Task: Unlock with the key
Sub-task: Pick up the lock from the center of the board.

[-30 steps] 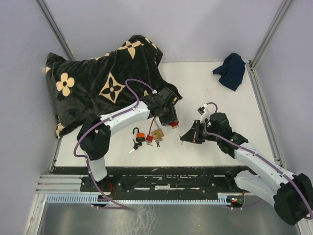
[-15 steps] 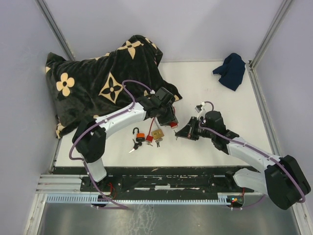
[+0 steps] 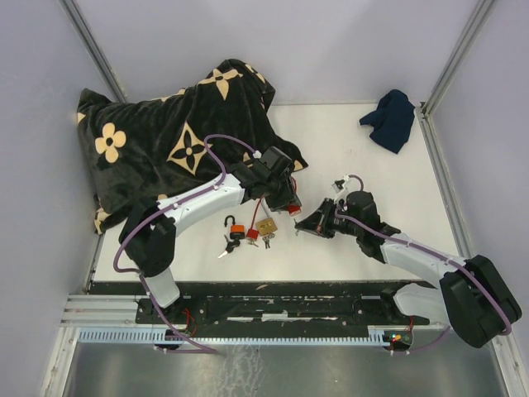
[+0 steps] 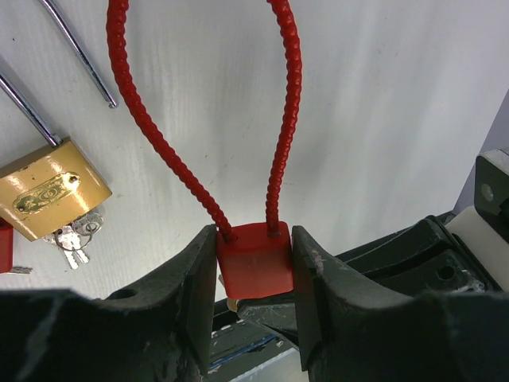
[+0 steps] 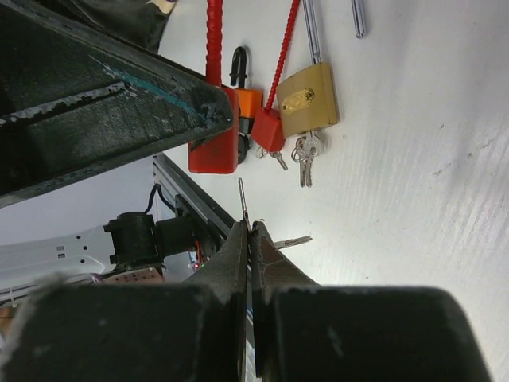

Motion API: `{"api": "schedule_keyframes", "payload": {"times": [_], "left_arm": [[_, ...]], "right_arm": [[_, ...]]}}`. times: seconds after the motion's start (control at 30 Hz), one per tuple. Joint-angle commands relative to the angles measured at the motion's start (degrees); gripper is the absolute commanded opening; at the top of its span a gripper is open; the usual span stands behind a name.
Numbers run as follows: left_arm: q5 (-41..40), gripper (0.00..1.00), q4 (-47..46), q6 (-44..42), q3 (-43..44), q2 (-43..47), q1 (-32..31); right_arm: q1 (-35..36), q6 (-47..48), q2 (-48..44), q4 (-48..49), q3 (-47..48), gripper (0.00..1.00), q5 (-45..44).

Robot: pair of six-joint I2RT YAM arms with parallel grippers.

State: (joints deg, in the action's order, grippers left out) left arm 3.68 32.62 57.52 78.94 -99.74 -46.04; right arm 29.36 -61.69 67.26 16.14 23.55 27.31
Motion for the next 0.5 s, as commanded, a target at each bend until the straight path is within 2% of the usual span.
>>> {"api": "schedule_keyframes", "payload": {"times": [0.0,0.47], "left_arm": [[0.89,0.03,-2.70,-0.90,0.08,2.32,0.15],[1.39,0.03,-2.80,-1.04,-0.19,2.14,0.12]], "right_arm": [[-0.05,-0.84,-0.46,4.71,-0.18,0.02,-1.16],[-0.47,-0.12,-2.40,4.37,0.18,0.01,-1.82]]}}
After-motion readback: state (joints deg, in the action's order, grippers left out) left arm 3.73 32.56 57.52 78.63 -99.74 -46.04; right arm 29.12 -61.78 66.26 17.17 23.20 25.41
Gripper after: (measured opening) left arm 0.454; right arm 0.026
